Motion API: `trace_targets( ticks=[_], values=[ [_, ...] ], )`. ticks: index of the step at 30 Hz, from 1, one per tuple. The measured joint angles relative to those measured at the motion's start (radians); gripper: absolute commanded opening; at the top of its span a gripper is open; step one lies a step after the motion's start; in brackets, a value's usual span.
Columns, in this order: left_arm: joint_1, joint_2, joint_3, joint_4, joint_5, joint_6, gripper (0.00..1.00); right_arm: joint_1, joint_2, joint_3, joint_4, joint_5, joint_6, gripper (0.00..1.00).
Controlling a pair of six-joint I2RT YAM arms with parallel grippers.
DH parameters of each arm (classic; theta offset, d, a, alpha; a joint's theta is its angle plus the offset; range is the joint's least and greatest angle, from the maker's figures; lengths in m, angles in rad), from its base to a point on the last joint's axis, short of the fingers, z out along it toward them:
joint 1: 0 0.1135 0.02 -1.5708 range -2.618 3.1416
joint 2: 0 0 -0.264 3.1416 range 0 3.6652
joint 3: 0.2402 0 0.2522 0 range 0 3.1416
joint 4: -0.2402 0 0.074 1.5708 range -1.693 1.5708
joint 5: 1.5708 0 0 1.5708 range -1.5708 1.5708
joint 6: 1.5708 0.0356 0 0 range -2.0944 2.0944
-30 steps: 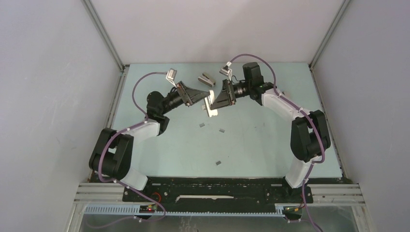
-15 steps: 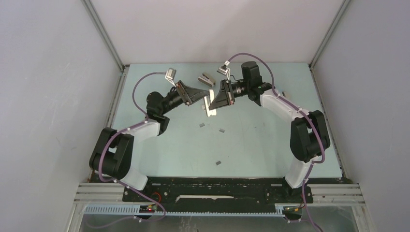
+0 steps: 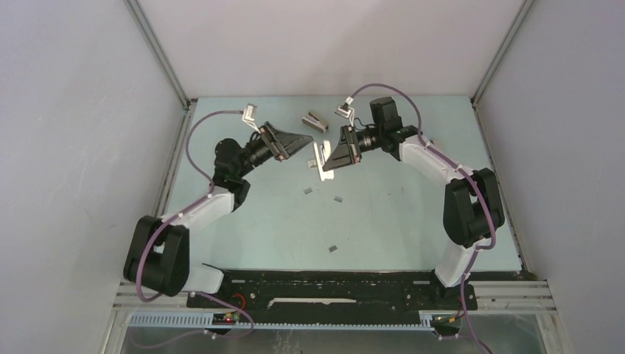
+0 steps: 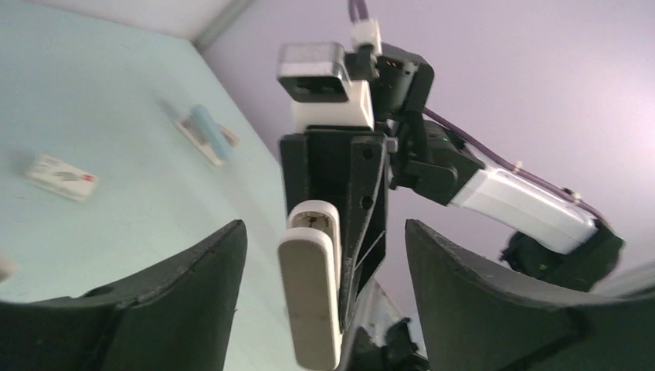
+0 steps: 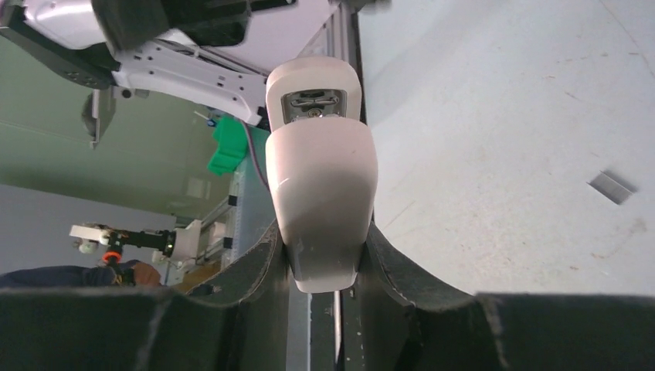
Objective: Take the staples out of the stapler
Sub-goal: Place the stapler at the center of the board.
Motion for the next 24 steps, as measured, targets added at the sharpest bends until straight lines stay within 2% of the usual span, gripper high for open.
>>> trace_targets(
  ticks=[3,9,16,24],
  values=[
    [0.042,-0.089,-0.025,-0.093,-0.039,0.068,0.85,-0.013,-0.008,0.000,-0.082,0.027,-0.087,0.00],
    [0.137,-0.296,-0.061,-0.339,-0.170,0.243,0.99,-0.050,-0.036,0.000,-0.244,0.117,-0.271,0.00],
    [0.154,-0.480,-0.061,-0.586,-0.362,0.441,1.00,-0.121,-0.047,0.002,-0.392,0.338,-0.447,0.00],
    [0.180,-0.496,-0.061,-0.676,-0.439,0.481,1.00,-0.200,-0.043,0.002,-0.447,0.649,-0.534,0.00]
  ],
)
